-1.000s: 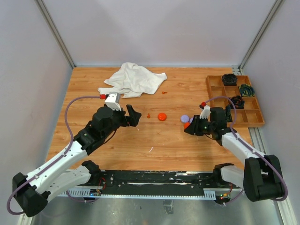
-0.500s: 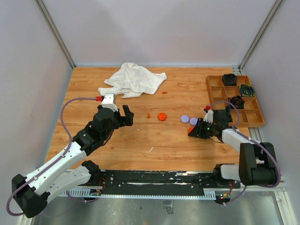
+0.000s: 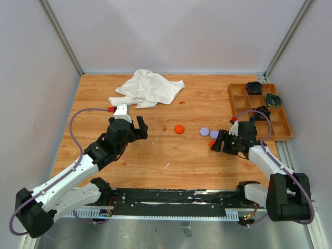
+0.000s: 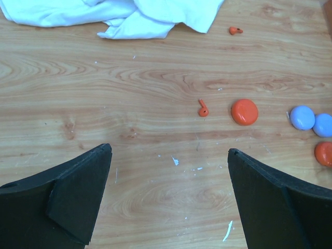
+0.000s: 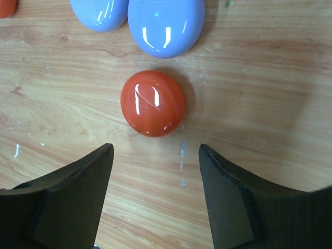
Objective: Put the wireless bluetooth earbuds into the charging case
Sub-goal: Place the charging case at the center of the board.
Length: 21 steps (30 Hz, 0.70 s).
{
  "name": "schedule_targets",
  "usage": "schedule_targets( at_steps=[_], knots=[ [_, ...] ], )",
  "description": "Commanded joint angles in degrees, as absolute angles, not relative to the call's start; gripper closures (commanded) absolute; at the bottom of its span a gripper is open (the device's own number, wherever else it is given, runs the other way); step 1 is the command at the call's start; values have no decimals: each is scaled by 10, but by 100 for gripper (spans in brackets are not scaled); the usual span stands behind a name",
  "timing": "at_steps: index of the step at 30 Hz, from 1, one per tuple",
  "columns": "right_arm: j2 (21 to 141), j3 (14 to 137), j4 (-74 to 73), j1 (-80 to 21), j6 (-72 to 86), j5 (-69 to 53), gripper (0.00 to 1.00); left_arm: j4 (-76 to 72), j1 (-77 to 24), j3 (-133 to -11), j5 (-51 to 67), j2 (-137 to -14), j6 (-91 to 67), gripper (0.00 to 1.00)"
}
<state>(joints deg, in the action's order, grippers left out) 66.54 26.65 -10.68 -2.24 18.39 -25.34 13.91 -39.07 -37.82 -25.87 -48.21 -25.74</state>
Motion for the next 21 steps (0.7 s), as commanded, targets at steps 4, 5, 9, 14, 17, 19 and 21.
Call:
schedule_targets(
  at_steps=[4, 5, 9, 14, 17, 19, 21],
  knots=[
    [605, 322, -168, -86, 161, -154, 24, 121, -372, -379, -241, -514, -292, 1],
    [602, 329, -163, -98, 156, -147, 22, 116, -365, -377, -228, -516, -296, 1],
    [616, 355, -128, -148, 123, -151, 16, 91, -324, -362, -155, -522, -320, 1],
    [673, 396, -71, -215, 65, -182, 6, 49, -267, -333, -53, -529, -356, 1],
    [727, 439, -49, -246, 21, -213, 3, 25, -250, -315, -9, -538, -375, 1],
    [765, 474, -42, -267, -11, -236, 1, 11, -247, -305, 6, -544, -385, 1],
    [806, 503, -36, -285, -42, -258, 0, 1, -246, -298, 16, -550, -390, 1]
  ],
)
